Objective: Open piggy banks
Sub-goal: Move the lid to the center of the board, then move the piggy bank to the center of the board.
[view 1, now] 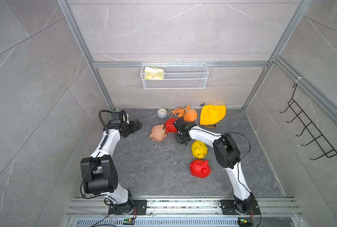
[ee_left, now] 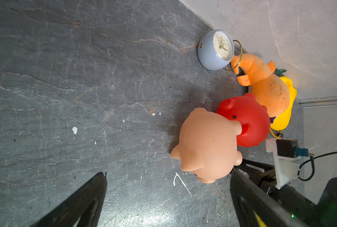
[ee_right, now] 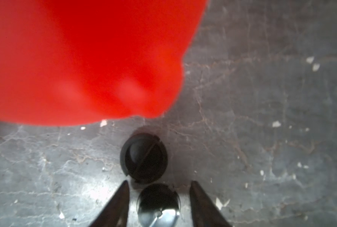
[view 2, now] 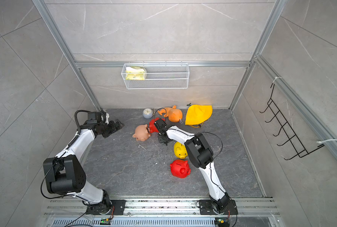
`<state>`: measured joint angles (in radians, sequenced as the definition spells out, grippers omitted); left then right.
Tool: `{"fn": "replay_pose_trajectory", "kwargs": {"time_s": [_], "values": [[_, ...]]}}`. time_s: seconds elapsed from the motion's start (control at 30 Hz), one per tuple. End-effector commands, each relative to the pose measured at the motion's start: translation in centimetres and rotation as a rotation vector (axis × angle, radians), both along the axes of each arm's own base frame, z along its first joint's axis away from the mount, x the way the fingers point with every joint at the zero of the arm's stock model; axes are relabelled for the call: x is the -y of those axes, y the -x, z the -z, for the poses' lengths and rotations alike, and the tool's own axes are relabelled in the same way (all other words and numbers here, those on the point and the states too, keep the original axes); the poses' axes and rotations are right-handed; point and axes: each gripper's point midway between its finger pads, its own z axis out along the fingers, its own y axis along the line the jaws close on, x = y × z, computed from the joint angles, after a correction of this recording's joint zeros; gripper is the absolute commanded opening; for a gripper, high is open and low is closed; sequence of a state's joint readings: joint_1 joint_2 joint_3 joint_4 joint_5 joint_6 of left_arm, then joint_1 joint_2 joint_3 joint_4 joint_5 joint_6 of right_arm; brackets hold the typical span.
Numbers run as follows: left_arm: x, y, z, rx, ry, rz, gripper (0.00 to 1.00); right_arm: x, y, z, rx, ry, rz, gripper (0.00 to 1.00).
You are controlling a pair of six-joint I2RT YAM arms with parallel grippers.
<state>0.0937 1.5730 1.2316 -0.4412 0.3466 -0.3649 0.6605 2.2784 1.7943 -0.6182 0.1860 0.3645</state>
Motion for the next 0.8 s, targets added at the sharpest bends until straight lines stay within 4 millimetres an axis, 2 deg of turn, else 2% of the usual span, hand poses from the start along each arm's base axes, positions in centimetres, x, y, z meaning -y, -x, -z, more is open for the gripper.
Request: {"fn": "replay_pose_trajectory", "kwargs": {"time_s": [0.0,0.13,0.23,0.37,0.47,0.63,0.77], "values": [[0.5,0.0,-2.1,0.059,0.025,0.011,0.99,-0.3,0.6,-1.0,-0.016,0.008,-0.027,0.57],[0.8,0.0,-2.0,0.055,0.035,0.016,0.99,0.2,1.0,-3.2,0.012,-0.004,-0.033,0.59],[1.3,0.0,-2.0,0.05,0.057,0.031,0.99,0.6,1.4,-5.7,0.037,-0.012,-0.05,0.61],[3.4,0.3,-2.5,0.066,0.055,0.086,1.0,1.7,2.2,-8.7,0.083,-0.012,-0.067,0.63],[5.5,0.7,-2.3,0.07,0.006,0.14,0.99,3.4,3.0,-10.3,0.116,0.017,-0.056,0.63],[9.5,1.8,-2.2,0.075,-0.071,0.226,0.99,6.1,6.4,-11.3,0.096,0.017,-0.042,0.65],[12.8,2.7,-1.9,0.082,-0.064,0.256,1.0,7.9,10.9,-11.4,0.004,-0.022,-0.049,0.67]]}}
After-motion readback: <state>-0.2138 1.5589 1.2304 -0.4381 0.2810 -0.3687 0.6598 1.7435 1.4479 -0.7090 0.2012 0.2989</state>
